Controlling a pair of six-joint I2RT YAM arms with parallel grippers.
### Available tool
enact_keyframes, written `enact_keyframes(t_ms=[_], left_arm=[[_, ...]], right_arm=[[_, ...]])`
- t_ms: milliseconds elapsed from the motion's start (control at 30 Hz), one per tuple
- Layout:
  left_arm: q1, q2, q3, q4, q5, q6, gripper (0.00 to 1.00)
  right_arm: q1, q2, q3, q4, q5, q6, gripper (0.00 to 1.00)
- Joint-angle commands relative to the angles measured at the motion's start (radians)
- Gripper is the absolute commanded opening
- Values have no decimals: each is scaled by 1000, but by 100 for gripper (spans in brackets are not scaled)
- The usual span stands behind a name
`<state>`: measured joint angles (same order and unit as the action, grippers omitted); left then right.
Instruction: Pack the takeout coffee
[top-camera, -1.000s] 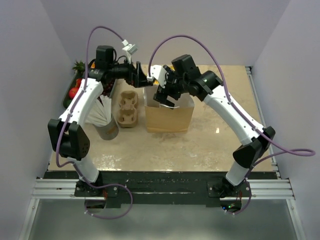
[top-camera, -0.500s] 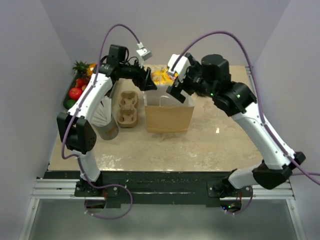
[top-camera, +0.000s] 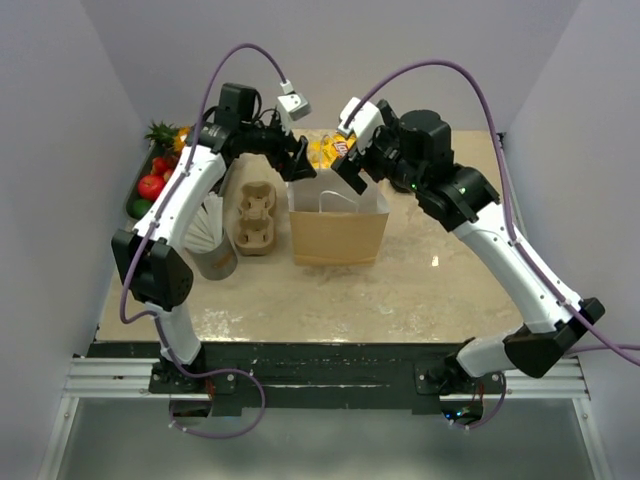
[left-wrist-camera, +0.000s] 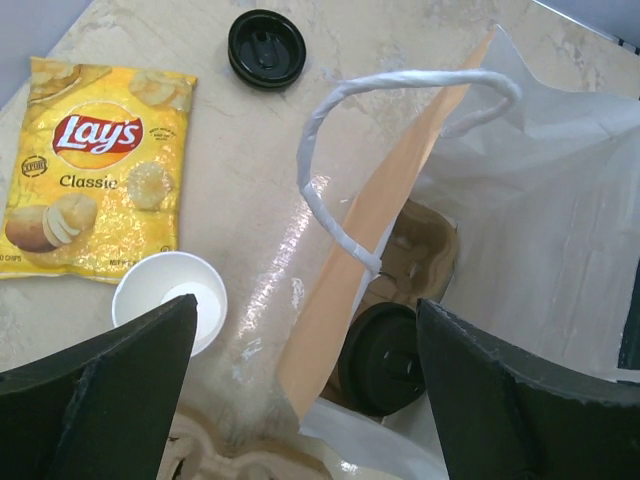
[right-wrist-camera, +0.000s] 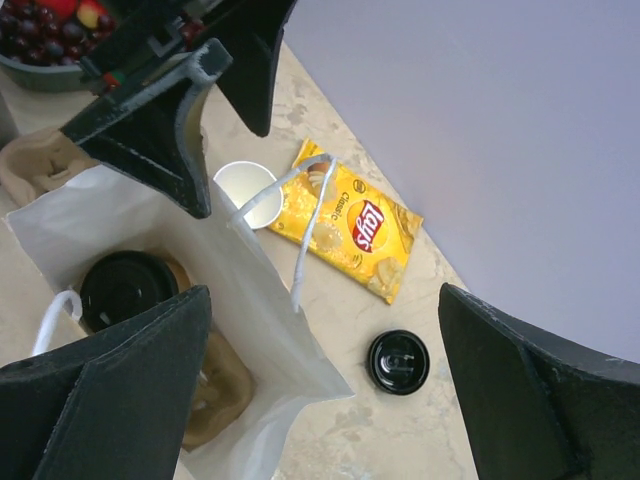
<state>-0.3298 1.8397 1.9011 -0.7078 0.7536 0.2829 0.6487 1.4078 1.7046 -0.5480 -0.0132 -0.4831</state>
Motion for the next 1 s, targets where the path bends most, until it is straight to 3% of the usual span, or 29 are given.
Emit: enact_keyframes(t_ms=[0, 200, 367, 400, 567, 600, 667, 700, 833, 967], left_arm=[[-3, 22, 96, -87, 27, 73, 93], [-14, 64, 101, -104, 44, 64, 82], [-20, 78, 102, -65, 53, 32, 65], [-21, 75, 104, -64, 59, 30, 54], [-25, 44, 75, -68, 133, 21, 30], [-26, 30, 58, -55, 144, 19, 18], [-32, -25, -15, -33, 168, 10, 12], [-35, -48, -46, -7, 170, 6, 0], [-66, -221, -264, 76, 135, 1, 0], [-129, -352, -387, 126, 72, 19, 0]], right_arm=[[-43, -1, 21, 65, -25, 41, 96], [-79, 29, 29, 2, -73, 37, 96], [-115, 45, 7, -27, -113, 66, 96], [-119, 46, 7, -27, -116, 69, 96], [-129, 43, -8, -23, -120, 78, 96], [-132, 40, -14, -24, -120, 80, 96], [-130, 33, -45, -20, -122, 81, 96], [-130, 23, -59, -15, -116, 84, 96], [-132, -3, -132, 13, -68, 93, 96], [-141, -52, -224, 134, 11, 122, 97]])
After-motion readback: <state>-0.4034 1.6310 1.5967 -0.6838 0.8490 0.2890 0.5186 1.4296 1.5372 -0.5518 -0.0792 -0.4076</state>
